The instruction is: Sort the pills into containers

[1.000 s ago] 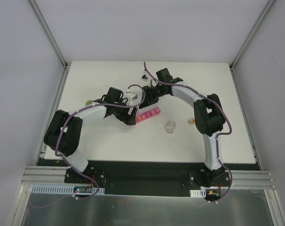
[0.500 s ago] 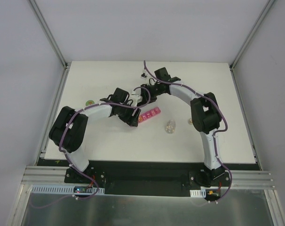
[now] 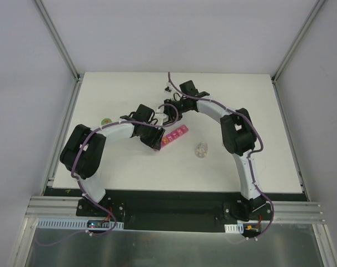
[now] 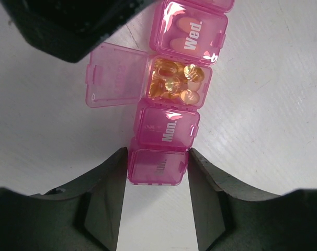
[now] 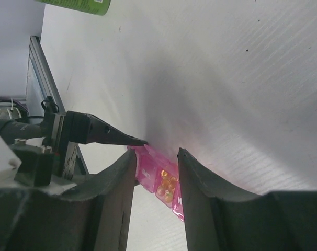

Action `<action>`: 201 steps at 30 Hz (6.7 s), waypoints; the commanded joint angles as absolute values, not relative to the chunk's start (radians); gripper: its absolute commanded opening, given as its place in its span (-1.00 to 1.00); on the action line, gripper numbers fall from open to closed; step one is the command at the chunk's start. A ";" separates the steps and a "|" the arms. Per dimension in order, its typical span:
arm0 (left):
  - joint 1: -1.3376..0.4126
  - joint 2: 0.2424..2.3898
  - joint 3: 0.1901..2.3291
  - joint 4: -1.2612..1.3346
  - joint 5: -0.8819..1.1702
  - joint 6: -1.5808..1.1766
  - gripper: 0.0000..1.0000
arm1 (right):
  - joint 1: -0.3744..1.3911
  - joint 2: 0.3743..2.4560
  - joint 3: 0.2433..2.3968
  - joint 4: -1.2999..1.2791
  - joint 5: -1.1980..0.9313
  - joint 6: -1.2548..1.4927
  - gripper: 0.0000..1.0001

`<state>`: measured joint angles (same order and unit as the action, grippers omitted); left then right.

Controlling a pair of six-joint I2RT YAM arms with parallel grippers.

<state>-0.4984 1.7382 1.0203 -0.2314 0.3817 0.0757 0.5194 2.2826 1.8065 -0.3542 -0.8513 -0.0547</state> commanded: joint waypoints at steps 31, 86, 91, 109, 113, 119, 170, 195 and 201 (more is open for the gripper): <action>-0.497 1.787 1.085 -0.305 0.382 0.057 -0.24 | 0.555 2.207 1.674 -0.279 -0.913 -0.052 -0.72; -0.468 1.832 1.147 -0.353 0.411 0.040 -0.24 | 0.594 2.135 1.578 -0.479 -0.585 -0.250 -0.78; -0.468 1.835 1.152 -0.354 0.416 0.035 -0.24 | 0.601 2.144 1.575 -0.477 -0.587 -0.227 -0.78; -0.468 1.835 1.160 -0.354 0.416 0.032 -0.24 | 0.520 2.137 1.523 -0.230 -0.859 0.074 -0.79; -0.466 1.835 1.161 -0.354 0.411 0.029 -0.23 | 0.520 2.155 1.536 -0.287 -0.813 0.049 -0.80; -0.466 1.838 1.164 -0.354 0.413 0.025 -0.23 | 0.526 2.184 1.539 -0.314 -0.802 0.031 -0.81; -0.468 1.839 1.161 -0.354 0.420 0.025 -0.22 | 0.520 2.187 1.404 0.166 -1.069 0.422 -0.85; -0.468 1.830 1.160 -0.356 0.420 0.035 -0.22 | 0.502 2.188 1.384 0.244 -1.025 0.494 -0.85; -0.468 1.835 1.164 -0.359 0.410 0.028 -0.22 | 0.500 2.146 1.359 0.083 -0.999 0.358 -0.86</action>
<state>-0.4698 1.8271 1.1511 -0.3603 0.4152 0.0181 0.4973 2.2005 1.3781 0.1917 -1.0080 0.4572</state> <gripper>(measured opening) 0.420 0.074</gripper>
